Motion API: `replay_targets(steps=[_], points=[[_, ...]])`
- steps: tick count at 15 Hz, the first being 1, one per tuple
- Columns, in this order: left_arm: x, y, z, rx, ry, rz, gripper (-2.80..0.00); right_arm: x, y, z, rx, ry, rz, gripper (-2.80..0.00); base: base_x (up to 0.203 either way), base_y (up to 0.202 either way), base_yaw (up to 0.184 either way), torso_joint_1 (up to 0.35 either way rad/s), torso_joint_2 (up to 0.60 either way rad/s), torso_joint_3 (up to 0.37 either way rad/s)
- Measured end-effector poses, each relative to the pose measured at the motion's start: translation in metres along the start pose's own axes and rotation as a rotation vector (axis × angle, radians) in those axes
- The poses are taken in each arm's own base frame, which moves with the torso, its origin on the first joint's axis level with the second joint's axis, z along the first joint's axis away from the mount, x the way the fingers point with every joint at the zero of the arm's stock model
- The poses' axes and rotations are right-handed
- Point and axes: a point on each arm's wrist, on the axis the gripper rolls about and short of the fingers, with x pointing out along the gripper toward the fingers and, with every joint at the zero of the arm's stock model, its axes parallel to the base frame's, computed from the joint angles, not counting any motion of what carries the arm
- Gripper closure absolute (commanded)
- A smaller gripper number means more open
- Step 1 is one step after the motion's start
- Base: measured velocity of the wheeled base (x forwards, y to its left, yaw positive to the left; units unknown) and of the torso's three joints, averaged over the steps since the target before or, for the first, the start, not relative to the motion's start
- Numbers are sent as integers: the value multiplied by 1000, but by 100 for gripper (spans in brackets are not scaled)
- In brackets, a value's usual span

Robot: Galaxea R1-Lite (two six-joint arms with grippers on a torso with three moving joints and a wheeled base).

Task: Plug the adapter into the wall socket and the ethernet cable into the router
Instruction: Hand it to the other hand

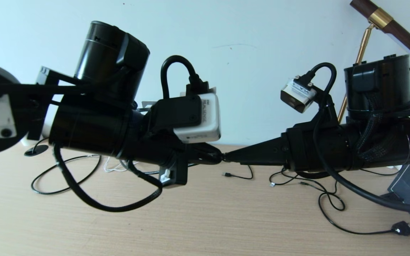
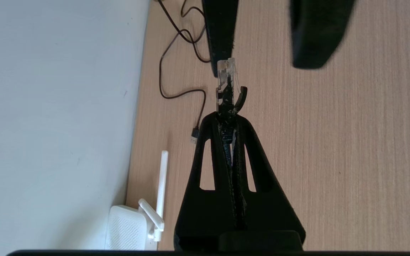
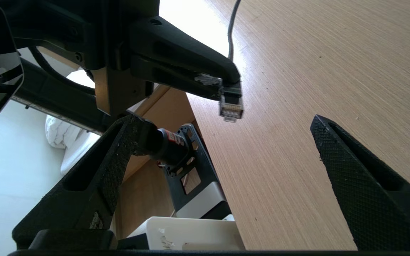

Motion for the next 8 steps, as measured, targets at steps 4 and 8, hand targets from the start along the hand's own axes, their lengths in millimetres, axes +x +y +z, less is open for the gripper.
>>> replay_targets(steps=[4, 8], points=[[3, 1, 0, 4, -6, 5, 0, 2, 2, -1, -2, 6, 7, -184, 0, 0, 0, 0, 0, 0], [3, 1, 0, 3, -3, 5, 0, 3, 2, -1, 1, 9, 8, 0, 0, 0, 0, 0, 0, 0]])
